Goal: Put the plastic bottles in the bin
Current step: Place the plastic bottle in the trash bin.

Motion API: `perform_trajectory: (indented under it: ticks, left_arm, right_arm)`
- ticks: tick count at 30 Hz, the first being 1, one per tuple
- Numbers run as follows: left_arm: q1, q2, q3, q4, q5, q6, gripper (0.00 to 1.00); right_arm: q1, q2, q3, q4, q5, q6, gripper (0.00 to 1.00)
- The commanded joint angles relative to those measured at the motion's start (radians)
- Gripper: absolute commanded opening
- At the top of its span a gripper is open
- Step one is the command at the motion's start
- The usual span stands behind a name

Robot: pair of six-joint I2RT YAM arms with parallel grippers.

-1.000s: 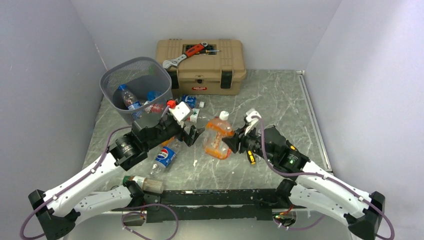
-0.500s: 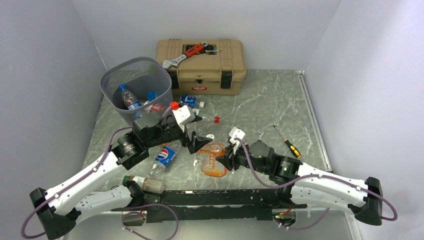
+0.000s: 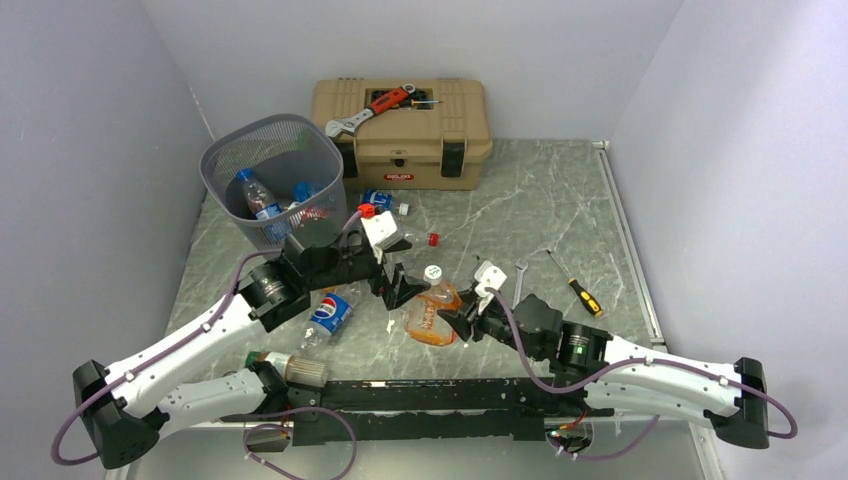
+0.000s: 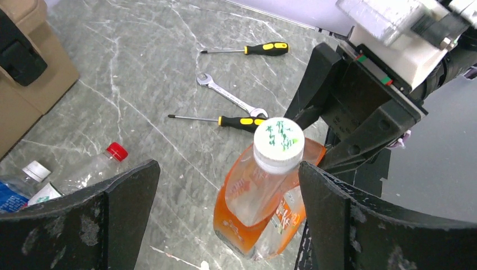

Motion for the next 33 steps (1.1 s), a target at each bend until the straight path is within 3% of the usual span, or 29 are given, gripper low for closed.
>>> perform_trajectory:
  ticks: [1,10,16,25,28,31,33]
  left_arm:
    - [-0.001,0.019,0.041,0.024,0.039,-0.022,1.0]
    - [-0.001,0.06,0.045,0.042,0.131,-0.052,0.98]
    - [-0.001,0.091,0.064,0.021,0.201,-0.048,0.89]
    - [-0.002,0.111,0.073,0.027,0.295,-0.064,0.9]
    - [-0.001,0.114,0.074,0.034,0.323,-0.065,0.78]
    - [-0.002,0.115,0.083,0.022,0.336,-0.054,0.56]
    - [-0.001,0.113,0.086,0.016,0.339,-0.049,0.48]
  right_arm:
    - [0.004,-0.045,-0.02,0.111,0.038,0.008,0.0]
    - [0.007,-0.043,-0.045,0.143,0.04,0.023,0.0]
    - [0.007,-0.114,-0.047,0.136,0.024,0.025,0.0]
    - [0.004,-0.16,0.0,0.083,-0.133,0.047,0.0]
    - [0.004,-0.134,0.02,0.075,-0.17,0.056,0.0]
    - [0.004,-0.118,0.024,0.079,-0.17,0.063,0.0]
    - [0.004,-0.12,0.023,0.086,-0.165,0.067,0.0]
